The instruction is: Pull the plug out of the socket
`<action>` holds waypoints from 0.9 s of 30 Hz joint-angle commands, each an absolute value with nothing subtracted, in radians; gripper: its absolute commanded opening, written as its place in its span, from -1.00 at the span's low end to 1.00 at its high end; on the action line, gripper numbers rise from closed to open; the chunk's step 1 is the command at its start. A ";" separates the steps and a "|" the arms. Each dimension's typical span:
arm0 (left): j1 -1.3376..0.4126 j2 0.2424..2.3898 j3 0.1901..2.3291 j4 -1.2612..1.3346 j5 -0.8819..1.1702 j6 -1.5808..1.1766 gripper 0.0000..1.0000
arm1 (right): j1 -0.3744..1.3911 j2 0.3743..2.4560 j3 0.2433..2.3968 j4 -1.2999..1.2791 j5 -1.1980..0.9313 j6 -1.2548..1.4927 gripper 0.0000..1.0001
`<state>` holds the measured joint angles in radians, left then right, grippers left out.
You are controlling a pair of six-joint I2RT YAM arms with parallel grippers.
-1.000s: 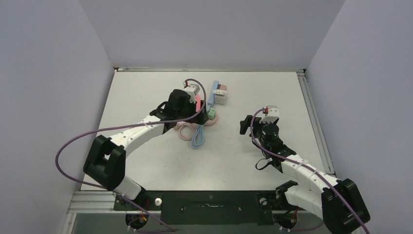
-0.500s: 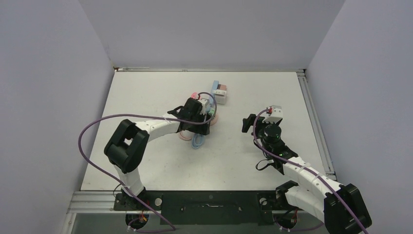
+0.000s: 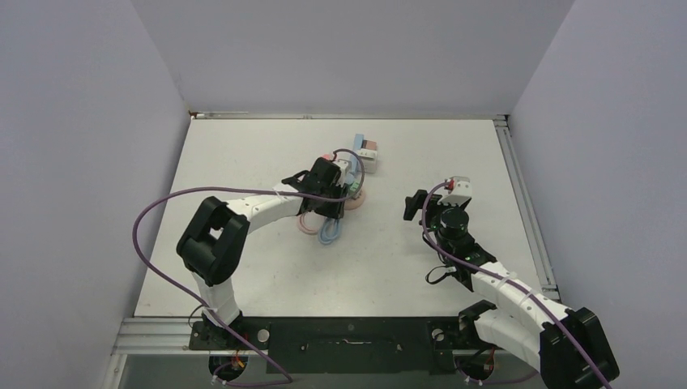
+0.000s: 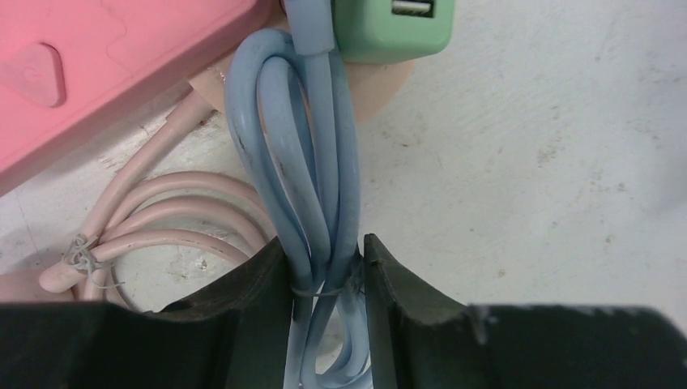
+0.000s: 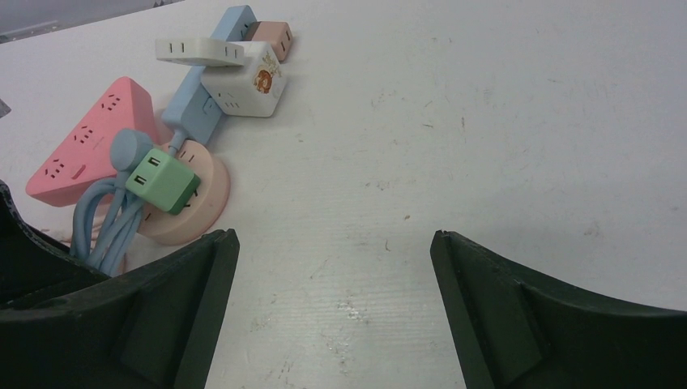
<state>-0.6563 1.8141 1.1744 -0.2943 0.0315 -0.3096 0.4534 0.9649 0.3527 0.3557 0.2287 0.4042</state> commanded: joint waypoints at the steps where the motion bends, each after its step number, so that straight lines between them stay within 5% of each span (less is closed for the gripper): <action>1: -0.660 1.737 1.361 -0.318 0.149 -0.293 -1.00 | 0.462 0.943 0.345 0.397 0.261 0.401 0.88; 11: -0.662 1.847 1.774 -0.572 0.195 -0.247 -1.00 | 0.463 0.911 0.335 0.387 0.295 0.402 0.86; 27: -0.813 1.764 1.521 -0.287 0.477 -0.337 -1.00 | 0.463 0.658 0.251 0.306 0.569 0.474 0.83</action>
<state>-0.7597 1.8668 1.6115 -0.4244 0.3584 -0.3325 0.4538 0.7269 0.2722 0.3134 0.4633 0.4431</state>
